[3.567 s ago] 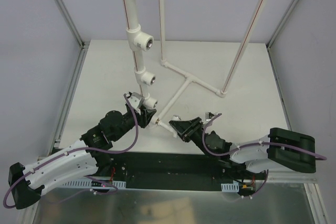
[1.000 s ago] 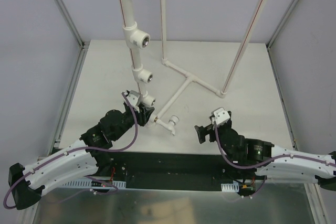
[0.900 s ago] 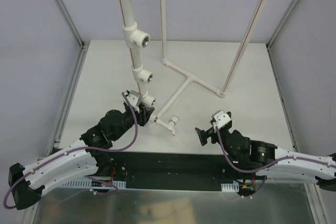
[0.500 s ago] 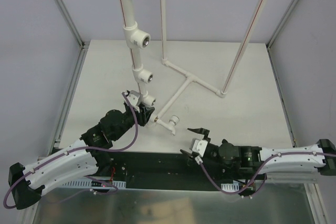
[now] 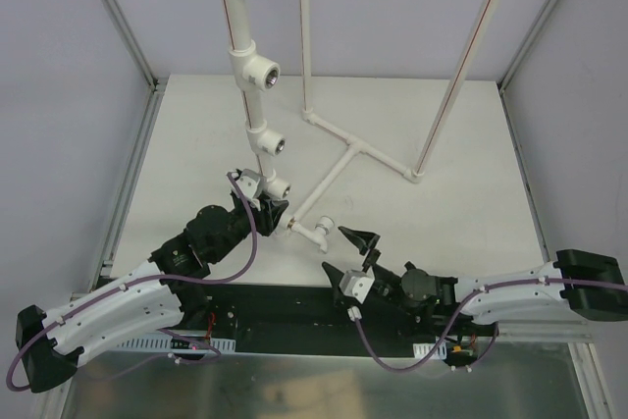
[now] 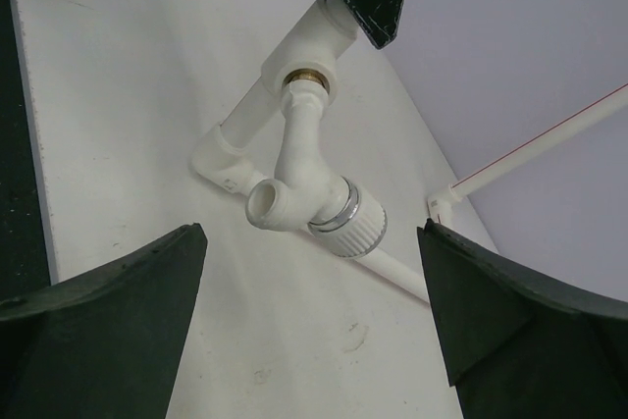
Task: Install the water faucets
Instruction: Screw the water faucet onto the adaptor.
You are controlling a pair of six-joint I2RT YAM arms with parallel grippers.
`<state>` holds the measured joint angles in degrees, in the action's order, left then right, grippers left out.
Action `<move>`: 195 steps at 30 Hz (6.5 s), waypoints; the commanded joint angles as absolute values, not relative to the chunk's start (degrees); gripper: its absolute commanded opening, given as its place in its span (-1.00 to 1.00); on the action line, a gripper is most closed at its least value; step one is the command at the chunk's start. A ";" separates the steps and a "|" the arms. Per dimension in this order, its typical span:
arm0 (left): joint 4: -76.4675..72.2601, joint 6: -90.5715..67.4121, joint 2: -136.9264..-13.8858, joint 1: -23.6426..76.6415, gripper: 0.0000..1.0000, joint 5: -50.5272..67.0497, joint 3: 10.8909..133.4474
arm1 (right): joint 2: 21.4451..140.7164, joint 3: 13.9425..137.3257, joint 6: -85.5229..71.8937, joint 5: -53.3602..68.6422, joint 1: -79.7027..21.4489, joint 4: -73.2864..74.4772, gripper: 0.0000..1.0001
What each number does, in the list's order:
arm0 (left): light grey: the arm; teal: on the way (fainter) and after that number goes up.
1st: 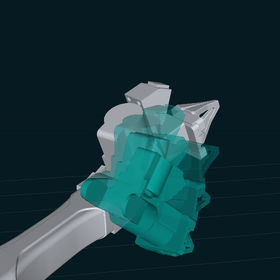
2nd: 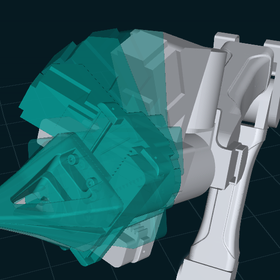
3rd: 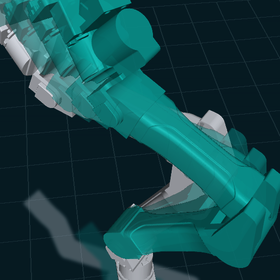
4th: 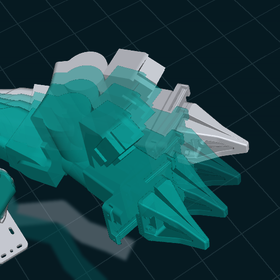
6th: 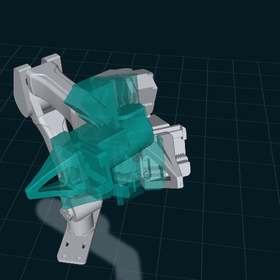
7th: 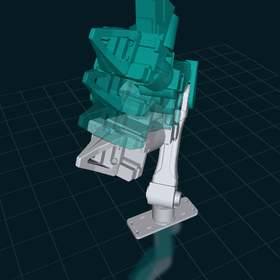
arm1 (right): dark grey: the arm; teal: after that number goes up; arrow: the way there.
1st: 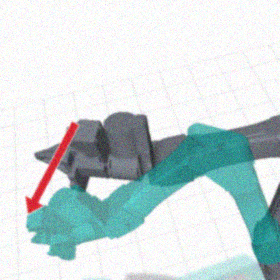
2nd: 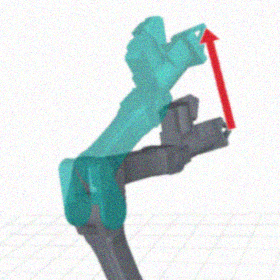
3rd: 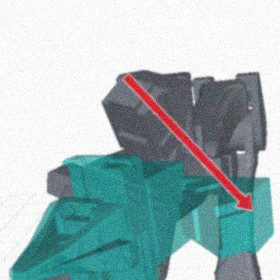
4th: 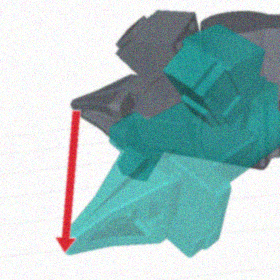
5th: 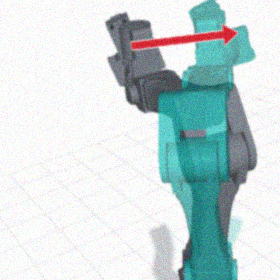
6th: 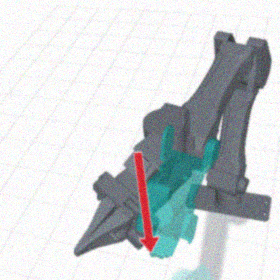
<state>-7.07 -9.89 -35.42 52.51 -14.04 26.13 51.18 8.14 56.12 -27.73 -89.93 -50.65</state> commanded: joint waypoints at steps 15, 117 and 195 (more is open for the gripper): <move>-6.86 -20.30 -35.86 52.56 -1.00 -12.13 26.72 | 68.54 16.61 52.74 -19.24 -80.86 -64.51 0.28; -2.72 -20.83 -32.52 52.56 -1.00 -12.66 27.69 | 21.18 22.06 -8.30 -30.34 -62.75 5.73 0.98; -4.39 -21.36 -33.84 52.56 -1.00 -10.81 26.98 | 62.84 15.48 -37.41 -19.17 -62.15 -41.65 -1.00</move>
<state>-5.61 -12.86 -34.89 52.45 -13.85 25.96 63.20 18.37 -20.16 -14.57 -68.45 -43.29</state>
